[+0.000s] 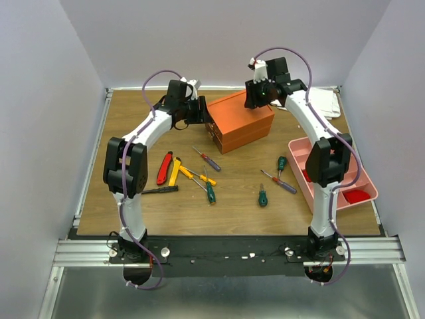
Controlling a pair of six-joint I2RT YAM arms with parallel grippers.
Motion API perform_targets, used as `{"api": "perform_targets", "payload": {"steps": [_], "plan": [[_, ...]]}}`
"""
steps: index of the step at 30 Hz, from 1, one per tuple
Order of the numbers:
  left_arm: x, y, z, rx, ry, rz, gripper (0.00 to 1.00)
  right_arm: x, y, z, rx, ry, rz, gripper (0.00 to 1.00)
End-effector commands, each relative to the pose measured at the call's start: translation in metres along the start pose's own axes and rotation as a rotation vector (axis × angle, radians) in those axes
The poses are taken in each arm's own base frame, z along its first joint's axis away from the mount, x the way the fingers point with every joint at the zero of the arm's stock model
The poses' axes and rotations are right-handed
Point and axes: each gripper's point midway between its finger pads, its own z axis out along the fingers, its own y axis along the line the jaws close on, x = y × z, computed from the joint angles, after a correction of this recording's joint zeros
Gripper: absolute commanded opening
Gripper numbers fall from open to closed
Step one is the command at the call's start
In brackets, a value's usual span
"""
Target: Sort the tools into containers
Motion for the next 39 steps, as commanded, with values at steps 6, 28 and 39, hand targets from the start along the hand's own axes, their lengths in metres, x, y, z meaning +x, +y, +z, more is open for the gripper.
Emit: {"api": "perform_targets", "payload": {"steps": [6, 28, 39], "plan": [[0.010, 0.000, 0.014, -0.081, 0.045, 0.048, 0.61, 0.038, -0.025, 0.021, 0.118, 0.104, 0.027, 0.50], [0.023, 0.033, -0.042, -0.283, 0.072, 0.181, 0.64, 0.087, -0.093, 0.027, 0.321, 0.222, 0.066, 0.52], [0.040, 0.042, -0.078, -0.316, 0.092, 0.231, 0.68, 0.093, -0.094, 0.028, 0.322, 0.242, 0.047, 0.53]]}}
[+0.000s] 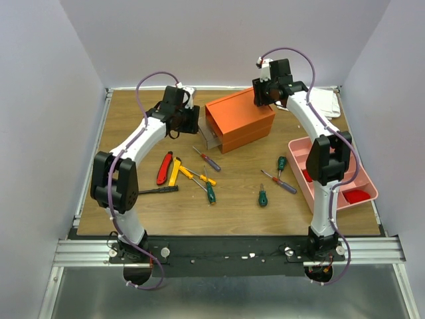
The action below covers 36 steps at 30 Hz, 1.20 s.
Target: Sort the tools into containers
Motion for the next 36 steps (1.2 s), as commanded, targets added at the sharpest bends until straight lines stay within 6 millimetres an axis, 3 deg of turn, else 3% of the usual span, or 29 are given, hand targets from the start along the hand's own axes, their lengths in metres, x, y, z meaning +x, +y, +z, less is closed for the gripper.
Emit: {"api": "perform_targets", "payload": {"steps": [1, 6, 12, 17, 20, 24, 28, 32, 36], "plan": [[0.020, 0.013, -0.023, -0.024, 0.055, 0.031, 0.68, 0.081, -0.026, 0.025, 0.079, 0.238, -0.015, 0.53], [0.032, 0.020, -0.028, -0.034, 0.079, 0.045, 0.68, 0.081, -0.026, 0.024, 0.080, 0.237, -0.017, 0.53], [0.032, 0.030, -0.042, -0.062, 0.055, 0.070, 0.68, 0.081, -0.026, 0.022, 0.082, 0.237, -0.026, 0.53], [0.012, 0.022, -0.058, -0.005, -0.021, 0.097, 0.69, 0.081, -0.026, 0.020, 0.075, 0.235, -0.024, 0.53], [0.004, 0.012, -0.058, 0.048, -0.046, 0.084, 0.69, 0.080, -0.024, 0.020, 0.070, 0.231, -0.030, 0.53], [-0.022, -0.003, -0.060, 0.113, -0.105, 0.053, 0.69, 0.077, -0.026, 0.017, 0.072, 0.224, -0.035, 0.53], [-0.040, -0.007, -0.054, 0.134, -0.126, 0.033, 0.68, 0.076, -0.025, 0.014, 0.070, 0.220, -0.041, 0.54], [-0.041, 0.009, -0.055, 0.054, -0.114, 0.053, 0.69, 0.073, -0.025, 0.009, 0.069, 0.212, -0.053, 0.55], [-0.011, 0.050, -0.065, -0.104, -0.035, 0.143, 0.69, 0.065, -0.027, 0.004, 0.076, 0.189, -0.068, 0.61]]}}
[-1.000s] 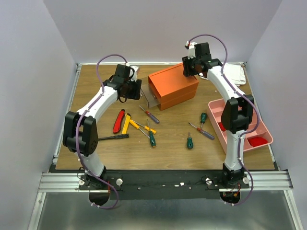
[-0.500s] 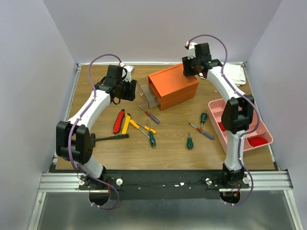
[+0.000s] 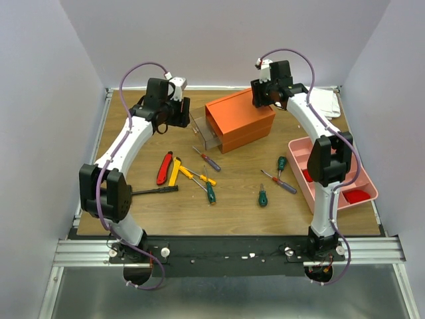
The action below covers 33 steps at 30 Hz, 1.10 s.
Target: Sort the tools into containers
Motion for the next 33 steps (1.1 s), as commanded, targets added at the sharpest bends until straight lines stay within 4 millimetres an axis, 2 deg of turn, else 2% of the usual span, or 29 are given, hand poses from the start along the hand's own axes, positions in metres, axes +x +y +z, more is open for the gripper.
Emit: {"api": "perform_targets", "payload": {"steps": [1, 5, 10, 13, 20, 27, 33], "plan": [[0.044, 0.044, -0.021, -0.165, 0.126, 0.103, 0.69, 0.065, -0.027, 0.001, 0.085, 0.213, -0.045, 0.62], [0.088, 0.052, -0.028, -0.175, 0.302, 0.074, 0.69, 0.059, -0.028, -0.003, 0.084, 0.198, -0.056, 0.70], [0.131, 0.057, -0.027, -0.191, 0.366, 0.069, 0.70, 0.051, -0.026, -0.006, 0.079, 0.178, -0.063, 0.75], [0.144, 0.056, -0.023, -0.176, 0.394, 0.074, 0.72, 0.052, -0.027, -0.006, 0.078, 0.181, -0.067, 0.77], [0.156, 0.055, -0.018, -0.172, 0.421, 0.037, 0.71, 0.046, -0.021, -0.012, 0.047, 0.163, -0.066, 0.77], [0.175, 0.065, -0.019, -0.218, 0.462, 0.058, 0.71, 0.022, -0.010, -0.029, 0.038, 0.101, -0.092, 0.78], [0.198, 0.073, -0.012, -0.245, 0.574, 0.034, 0.67, 0.000, 0.006, -0.046, 0.015, 0.044, -0.110, 0.78]]}}
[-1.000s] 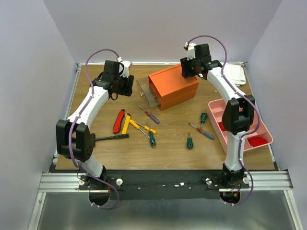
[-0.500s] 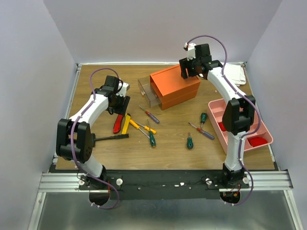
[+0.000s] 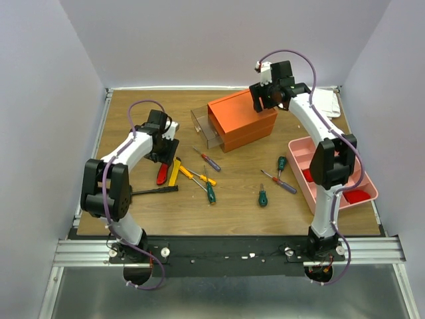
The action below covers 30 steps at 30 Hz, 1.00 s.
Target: Sort the tools into containers
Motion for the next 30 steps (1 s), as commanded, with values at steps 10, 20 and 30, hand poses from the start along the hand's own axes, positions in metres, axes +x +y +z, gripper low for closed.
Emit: {"api": "perform_targets", "payload": {"steps": [10, 20, 30], "plan": [[0.012, 0.011, 0.033, -0.053, 0.105, -0.018, 0.65, -0.008, 0.009, -0.028, 0.014, -0.005, -0.043, 0.79], [0.022, -0.001, 0.046, 0.033, 0.154, -0.024, 0.18, -0.007, 0.010, -0.025, 0.019, -0.002, -0.054, 0.80], [-0.111, -0.004, -0.054, 0.291, -0.244, -0.111, 0.00, -0.005, 0.010, -0.022, 0.015, 0.003, -0.049, 0.80]]}}
